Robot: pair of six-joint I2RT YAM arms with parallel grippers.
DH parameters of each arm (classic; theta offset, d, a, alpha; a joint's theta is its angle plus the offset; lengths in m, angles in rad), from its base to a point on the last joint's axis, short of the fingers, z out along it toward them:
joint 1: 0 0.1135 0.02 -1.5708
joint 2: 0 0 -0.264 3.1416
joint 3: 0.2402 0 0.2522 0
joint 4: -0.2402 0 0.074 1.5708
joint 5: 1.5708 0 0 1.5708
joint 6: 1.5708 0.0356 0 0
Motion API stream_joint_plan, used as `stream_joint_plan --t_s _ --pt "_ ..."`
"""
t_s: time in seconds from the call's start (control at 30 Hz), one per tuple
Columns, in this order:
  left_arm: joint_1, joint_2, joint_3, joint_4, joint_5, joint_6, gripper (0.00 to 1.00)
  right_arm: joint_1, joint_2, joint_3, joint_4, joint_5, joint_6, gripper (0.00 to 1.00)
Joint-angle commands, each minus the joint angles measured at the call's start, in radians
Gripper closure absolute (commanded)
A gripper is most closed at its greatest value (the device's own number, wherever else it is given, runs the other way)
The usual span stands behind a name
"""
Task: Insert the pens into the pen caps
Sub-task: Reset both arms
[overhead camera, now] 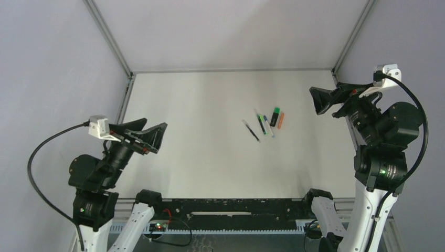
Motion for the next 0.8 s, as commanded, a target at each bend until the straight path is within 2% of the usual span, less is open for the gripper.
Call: stream_joint_plan --t_s 0.0,0.17,0.27,0.37,0.63,0.7,0.77 --pt "0.007 0.004 -0.114 0.128 0.087 -0.009 0.00 -0.005 -0.006 -0.041 0.025 -0.113 -0.022 0.00" --pt "0.007 0.027 -0.195 0.242 0.127 -0.047 0.00 -0.004 0.000 -0.136 0.020 -0.441 -0.129 0.00" --pt "0.008 0.040 -0.226 0.282 0.168 -0.086 0.00 0.003 0.023 -0.180 0.048 -0.537 -0.103 0.00" --pt "0.008 0.034 -0.258 0.305 0.174 -0.094 0.00 0.007 0.031 -0.181 0.039 -0.479 -0.111 0.00" --pt "0.008 0.004 -0.277 0.294 0.163 -0.089 0.00 0.007 -0.014 -0.166 0.039 -0.170 -0.098 0.00" --pt "0.008 0.003 -0.263 0.289 0.168 -0.092 0.00 0.004 -0.015 -0.146 -0.001 -0.190 -0.147 0.00" --pt "0.008 0.000 -0.251 0.288 0.174 -0.101 0.00 -0.002 -0.013 -0.135 -0.033 -0.275 -0.188 0.00"
